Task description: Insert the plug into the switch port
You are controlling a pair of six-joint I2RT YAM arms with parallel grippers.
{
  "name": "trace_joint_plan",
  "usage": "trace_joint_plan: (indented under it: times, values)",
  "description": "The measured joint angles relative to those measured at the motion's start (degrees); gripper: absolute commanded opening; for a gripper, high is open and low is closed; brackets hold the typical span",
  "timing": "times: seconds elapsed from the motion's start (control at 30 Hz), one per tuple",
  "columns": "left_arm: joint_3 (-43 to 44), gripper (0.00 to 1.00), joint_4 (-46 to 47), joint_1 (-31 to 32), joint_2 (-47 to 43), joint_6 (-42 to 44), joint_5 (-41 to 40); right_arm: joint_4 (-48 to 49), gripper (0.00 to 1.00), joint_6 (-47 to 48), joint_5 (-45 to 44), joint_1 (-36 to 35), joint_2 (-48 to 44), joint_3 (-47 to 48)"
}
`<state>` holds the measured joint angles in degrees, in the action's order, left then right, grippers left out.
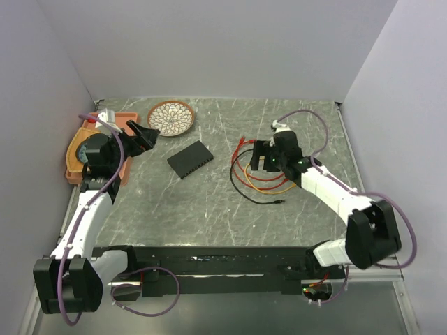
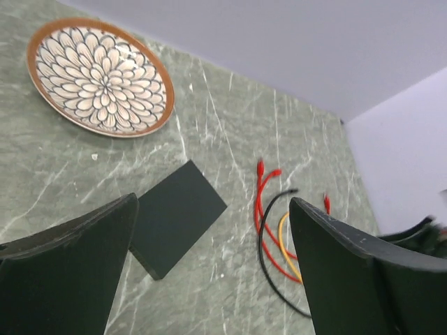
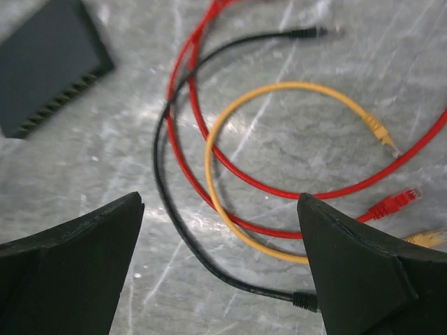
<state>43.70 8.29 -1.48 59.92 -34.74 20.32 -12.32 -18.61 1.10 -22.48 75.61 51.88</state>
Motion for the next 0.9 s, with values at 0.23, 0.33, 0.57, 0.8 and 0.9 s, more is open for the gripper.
trace_joint_plan:
  times: [0.23,0.33,0.57,0.8,0.9]
  values:
    - [3.69,0.96,-6.38,-0.22,2.03,-1.29,-4.00,-4.04,0.80,2.05,-2.67,-5.20,10.45,5.49]
    - [4.96,0.96,-8.04,-0.22,4.09,-1.03,-3.96,-4.04,0.64,3.15,-2.23,-6.82,14.36,7.67]
    - [4.94,0.96,-9.88,-0.22,5.73,-0.39,-0.35,-4.90,0.41,3.72,-1.44,-7.02,22.97,8.24]
    - [4.85,0.96,-8.96,-0.22,5.73,-0.17,2.95,-5.07,0.01,3.06,-0.92,-7.69,25.88,8.28]
    - [4.85,0.96,-8.98,-0.22,5.73,-0.13,3.50,-5.05,0.00,2.89,-1.60,-7.91,25.97,8.57]
